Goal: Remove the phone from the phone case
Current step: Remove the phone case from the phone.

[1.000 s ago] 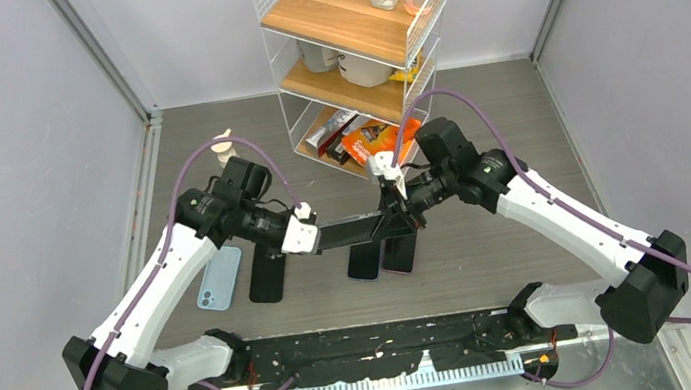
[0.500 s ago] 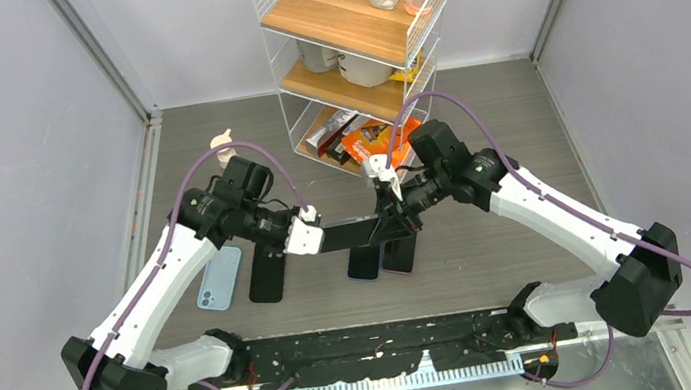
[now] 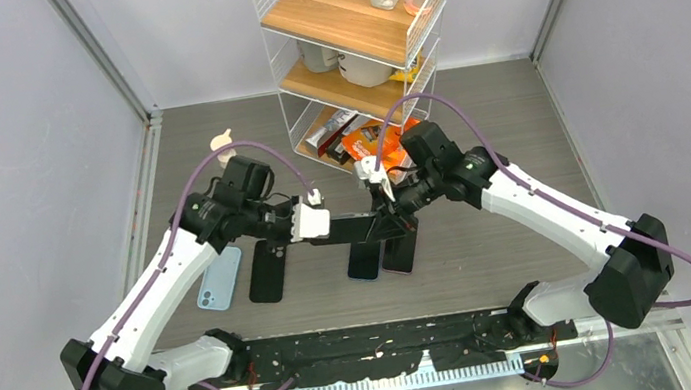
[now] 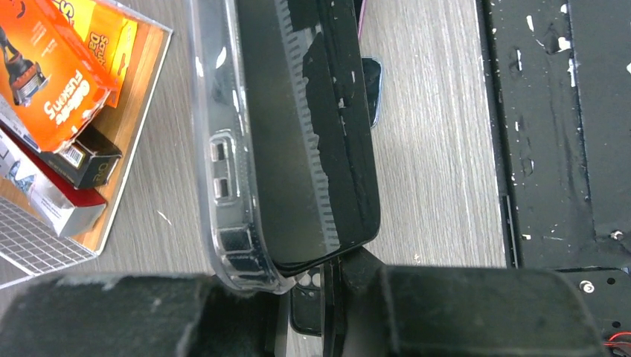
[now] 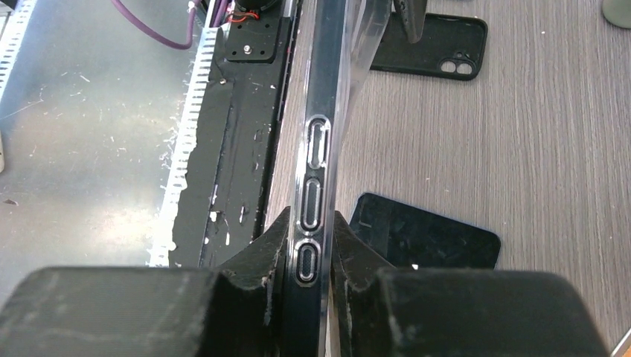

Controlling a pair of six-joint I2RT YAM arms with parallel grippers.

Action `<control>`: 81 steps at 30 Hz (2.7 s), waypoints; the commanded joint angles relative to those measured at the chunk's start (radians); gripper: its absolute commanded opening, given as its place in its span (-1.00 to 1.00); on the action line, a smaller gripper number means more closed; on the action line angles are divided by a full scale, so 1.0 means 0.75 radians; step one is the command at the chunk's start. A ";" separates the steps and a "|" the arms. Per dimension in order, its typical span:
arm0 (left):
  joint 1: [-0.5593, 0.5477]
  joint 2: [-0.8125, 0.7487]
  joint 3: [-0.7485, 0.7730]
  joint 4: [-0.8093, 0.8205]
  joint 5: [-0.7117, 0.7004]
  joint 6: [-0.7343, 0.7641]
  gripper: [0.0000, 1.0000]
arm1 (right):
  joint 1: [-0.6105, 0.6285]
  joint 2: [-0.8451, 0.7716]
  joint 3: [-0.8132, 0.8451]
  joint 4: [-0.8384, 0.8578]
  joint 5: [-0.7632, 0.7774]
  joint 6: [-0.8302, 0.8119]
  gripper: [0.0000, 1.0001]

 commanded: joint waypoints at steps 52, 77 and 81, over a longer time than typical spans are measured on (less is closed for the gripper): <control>0.084 0.062 0.230 -0.083 0.549 -0.796 -0.36 | 0.046 -0.081 0.027 -0.013 0.035 0.032 -0.89; 0.084 0.462 0.563 -0.931 0.632 -0.089 -1.00 | 0.209 -0.195 -0.017 0.036 0.453 -0.105 -0.88; 0.083 0.479 0.556 -0.951 0.634 -0.050 -1.00 | 0.236 -0.216 -0.025 0.051 0.529 -0.125 -0.88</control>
